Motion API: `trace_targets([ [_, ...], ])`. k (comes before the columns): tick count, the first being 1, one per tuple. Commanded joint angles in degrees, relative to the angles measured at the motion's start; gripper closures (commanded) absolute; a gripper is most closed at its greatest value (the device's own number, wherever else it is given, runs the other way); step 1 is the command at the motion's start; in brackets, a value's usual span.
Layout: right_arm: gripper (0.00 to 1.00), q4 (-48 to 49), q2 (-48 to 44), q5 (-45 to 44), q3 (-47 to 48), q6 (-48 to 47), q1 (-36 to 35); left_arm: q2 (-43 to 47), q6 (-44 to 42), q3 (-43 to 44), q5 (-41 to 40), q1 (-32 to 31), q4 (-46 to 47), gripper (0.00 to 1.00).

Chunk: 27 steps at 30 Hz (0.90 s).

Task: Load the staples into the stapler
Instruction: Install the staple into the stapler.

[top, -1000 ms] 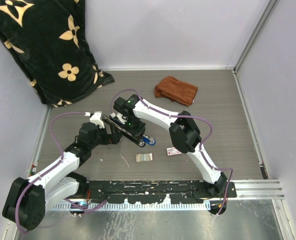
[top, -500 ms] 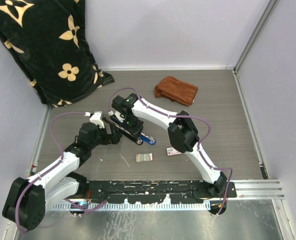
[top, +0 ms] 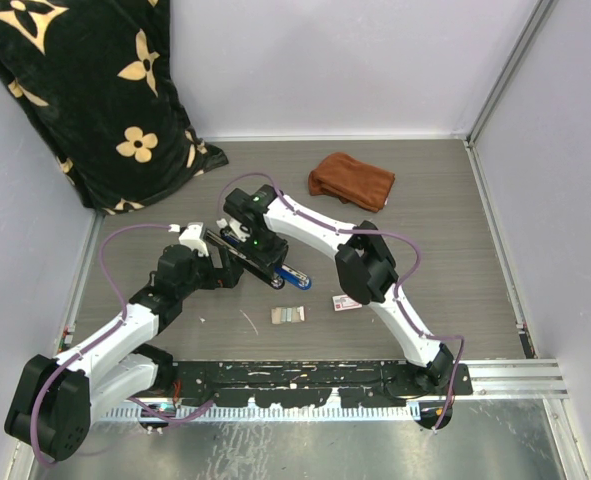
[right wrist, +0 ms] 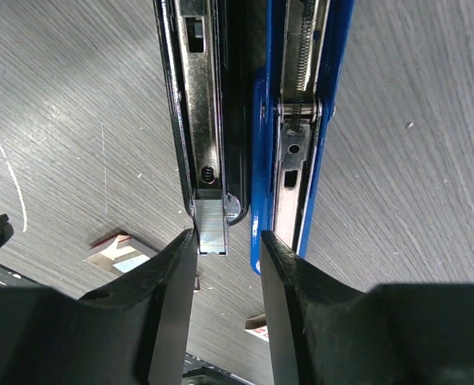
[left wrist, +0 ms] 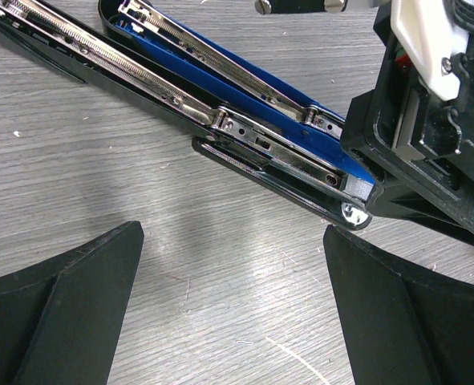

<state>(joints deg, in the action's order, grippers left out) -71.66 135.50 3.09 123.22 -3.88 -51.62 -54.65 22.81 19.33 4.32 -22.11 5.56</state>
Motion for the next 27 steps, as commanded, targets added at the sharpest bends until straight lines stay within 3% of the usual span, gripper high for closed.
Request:
trace_targets([
  [1,0.56,3.29,-2.23,-0.98,1.53,-0.24,0.37,-0.04,-1.23,0.09,-0.69,-0.22,3.49,0.02],
  [10,0.50,6.51,-6.48,1.61,0.37,2.08,1.36,-0.22,-1.23,0.09,-0.85,-0.22,3.86,0.02],
  [17,0.50,13.91,-14.49,4.02,-8.11,7.09,3.29,-0.61,-0.33,0.08,-0.63,-0.22,4.80,0.02],
  [22,0.52,24.83,-25.15,2.15,-23.34,14.94,3.49,-2.63,1.99,3.34,1.43,-0.04,3.51,0.02],
  [27,0.52,41.06,-37.15,-0.05,-40.88,31.79,3.63,-5.86,2.52,8.49,2.22,0.02,3.01,0.02],
])
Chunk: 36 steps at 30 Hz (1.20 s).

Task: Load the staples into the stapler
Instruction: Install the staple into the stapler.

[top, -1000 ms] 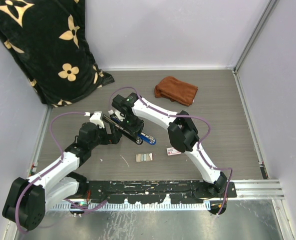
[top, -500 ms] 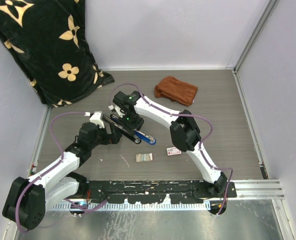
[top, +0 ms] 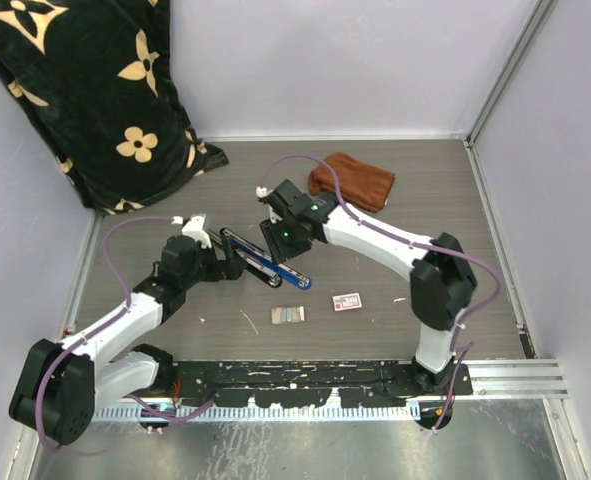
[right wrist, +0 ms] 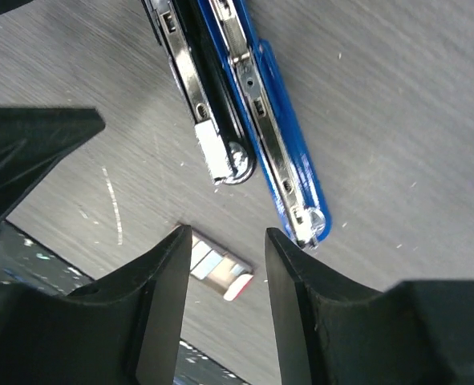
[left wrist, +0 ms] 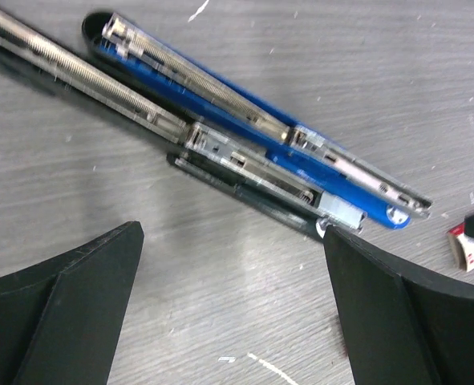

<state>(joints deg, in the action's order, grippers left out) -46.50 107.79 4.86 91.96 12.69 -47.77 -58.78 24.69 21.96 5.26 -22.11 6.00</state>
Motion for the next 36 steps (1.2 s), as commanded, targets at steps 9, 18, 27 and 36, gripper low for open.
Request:
trace_targets([
  [9,0.55,35.51,-17.55,-4.79,-27.54,32.89,-2.05,-14.53,-0.96,12.64,2.17,2.81,7.61,0.02],
  [18,0.55,36.71,-12.26,-8.30,-26.17,35.90,-4.12,-25.35,0.12,15.43,5.09,4.37,14.51,0.01],
  [27,0.56,34.11,-9.57,-11.72,-24.88,37.09,-4.79,-25.50,-0.18,14.48,5.14,4.40,15.74,0.01],
  [36,0.59,34.12,-7.00,-11.09,-23.42,37.33,-4.88,-25.07,-0.17,14.27,5.28,4.36,15.79,0.01],
])
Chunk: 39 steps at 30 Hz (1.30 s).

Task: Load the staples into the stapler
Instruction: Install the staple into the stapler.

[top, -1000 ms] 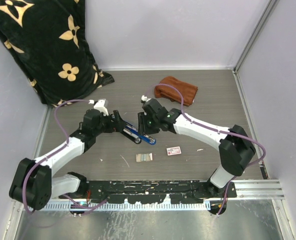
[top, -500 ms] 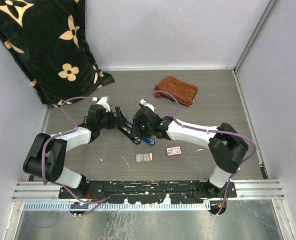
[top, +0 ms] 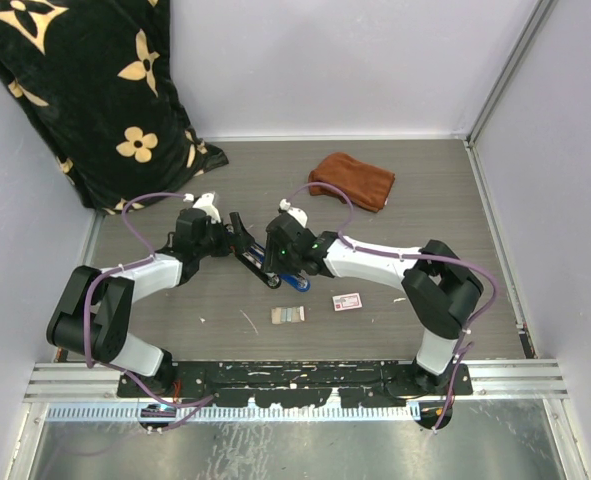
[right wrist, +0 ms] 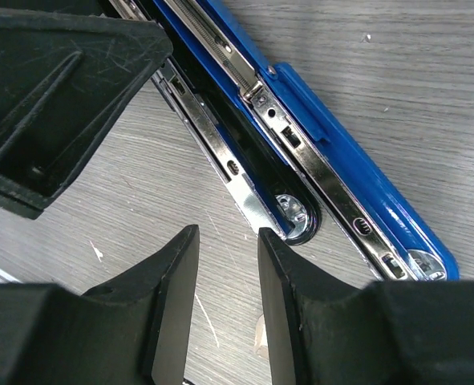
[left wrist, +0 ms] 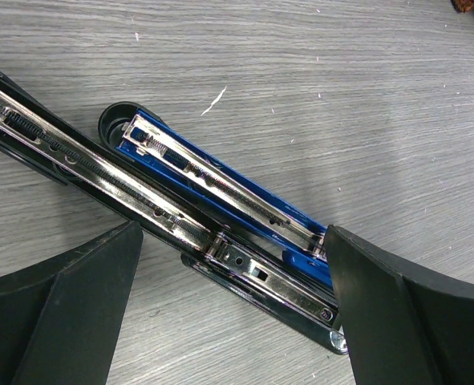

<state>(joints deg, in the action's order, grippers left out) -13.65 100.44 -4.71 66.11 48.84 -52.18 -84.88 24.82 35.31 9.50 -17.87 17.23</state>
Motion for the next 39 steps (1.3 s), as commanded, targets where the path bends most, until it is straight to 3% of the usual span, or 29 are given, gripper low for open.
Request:
trace_targets([
  [1,0.59,1.26,0.36,-1.53,2.33,1.27,-0.43,1.03,-0.30,0.90,1.17,0.19,4.57,0.01],
  [39,0.63,-1.73,4.40,-4.31,5.60,0.64,-1.50,1.80,-0.47,0.77,1.39,0.13,4.47,0.01],
])
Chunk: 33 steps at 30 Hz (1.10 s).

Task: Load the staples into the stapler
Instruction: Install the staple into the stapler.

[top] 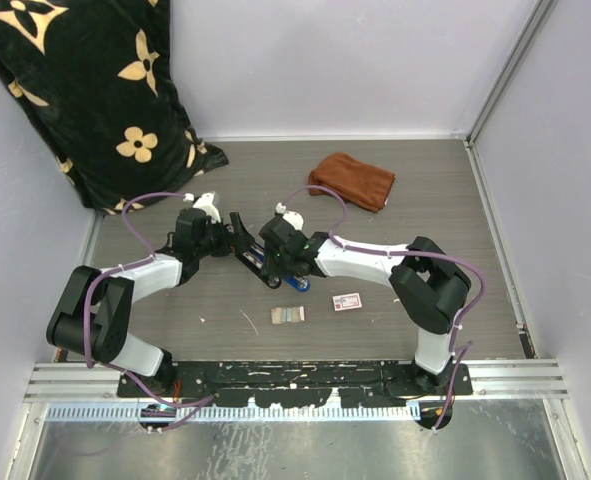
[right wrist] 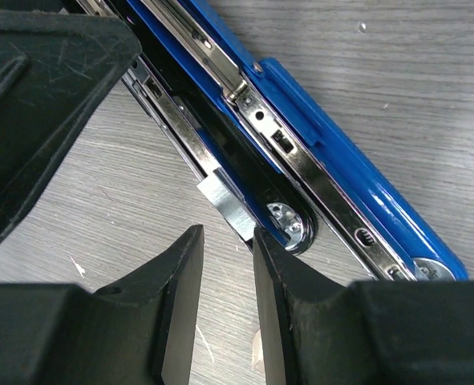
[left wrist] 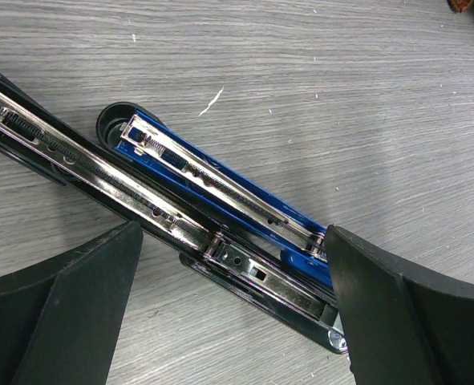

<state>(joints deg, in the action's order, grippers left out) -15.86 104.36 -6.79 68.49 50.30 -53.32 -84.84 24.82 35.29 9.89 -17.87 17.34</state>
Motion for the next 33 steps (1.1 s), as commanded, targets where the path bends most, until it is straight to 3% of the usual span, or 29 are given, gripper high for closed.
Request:
trace_targets([
  [1,0.63,0.43,0.76,-2.26,3.60,-1.00,-0.38,1.71,-0.47,0.75,0.96,0.15,4.37,0.01],
  [33,0.63,-0.23,6.45,-3.05,10.78,-3.97,-0.38,1.54,-0.45,0.66,1.26,0.10,4.45,0.01],
])
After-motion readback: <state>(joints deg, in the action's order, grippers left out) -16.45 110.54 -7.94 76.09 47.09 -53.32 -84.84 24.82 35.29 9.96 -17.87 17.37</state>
